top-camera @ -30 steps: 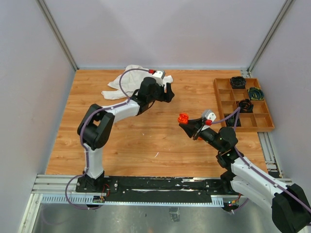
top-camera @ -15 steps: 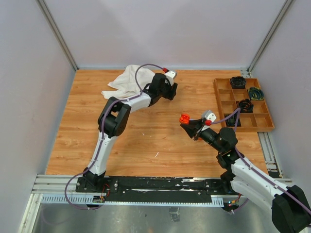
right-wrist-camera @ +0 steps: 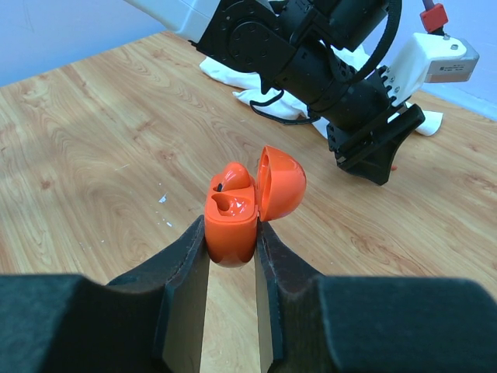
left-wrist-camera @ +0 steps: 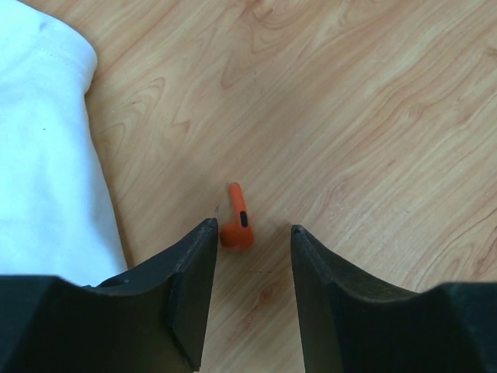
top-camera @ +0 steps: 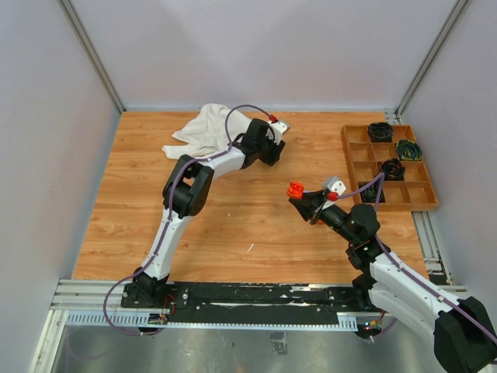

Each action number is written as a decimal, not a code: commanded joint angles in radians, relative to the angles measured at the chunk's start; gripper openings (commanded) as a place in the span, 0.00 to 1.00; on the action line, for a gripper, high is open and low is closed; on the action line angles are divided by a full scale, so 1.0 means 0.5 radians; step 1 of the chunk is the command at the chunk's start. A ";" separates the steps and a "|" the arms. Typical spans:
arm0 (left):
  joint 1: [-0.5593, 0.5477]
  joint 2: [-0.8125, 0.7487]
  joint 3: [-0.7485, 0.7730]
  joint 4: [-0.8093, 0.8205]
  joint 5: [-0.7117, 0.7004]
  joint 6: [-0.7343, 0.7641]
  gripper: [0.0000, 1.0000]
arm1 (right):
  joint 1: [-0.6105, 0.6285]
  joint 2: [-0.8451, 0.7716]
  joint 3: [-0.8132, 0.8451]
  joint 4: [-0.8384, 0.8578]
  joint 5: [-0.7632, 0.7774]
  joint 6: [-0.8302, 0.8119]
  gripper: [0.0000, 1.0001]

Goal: Insert the wireless bluetooth earbuds into the charging case
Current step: Move the earbud to the center of the board.

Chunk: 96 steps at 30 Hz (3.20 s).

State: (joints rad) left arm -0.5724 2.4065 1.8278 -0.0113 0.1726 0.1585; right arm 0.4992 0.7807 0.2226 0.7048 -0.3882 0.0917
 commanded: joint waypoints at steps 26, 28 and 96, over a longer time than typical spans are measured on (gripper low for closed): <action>0.012 0.016 0.050 -0.318 0.027 0.085 0.21 | -0.032 -0.050 -0.022 0.017 0.017 -0.023 0.01; 0.010 -0.069 -0.060 -0.339 0.080 0.120 0.18 | -0.032 -0.064 -0.022 0.014 0.014 -0.019 0.01; -0.509 -1.468 -1.953 -0.368 0.033 -0.524 0.46 | -0.032 -0.039 0.003 0.045 -0.145 0.086 0.01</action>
State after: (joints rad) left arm -0.8173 1.7016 0.8970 -0.0967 0.1848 -0.0761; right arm 0.4988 0.7643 0.2211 0.7052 -0.4454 0.1310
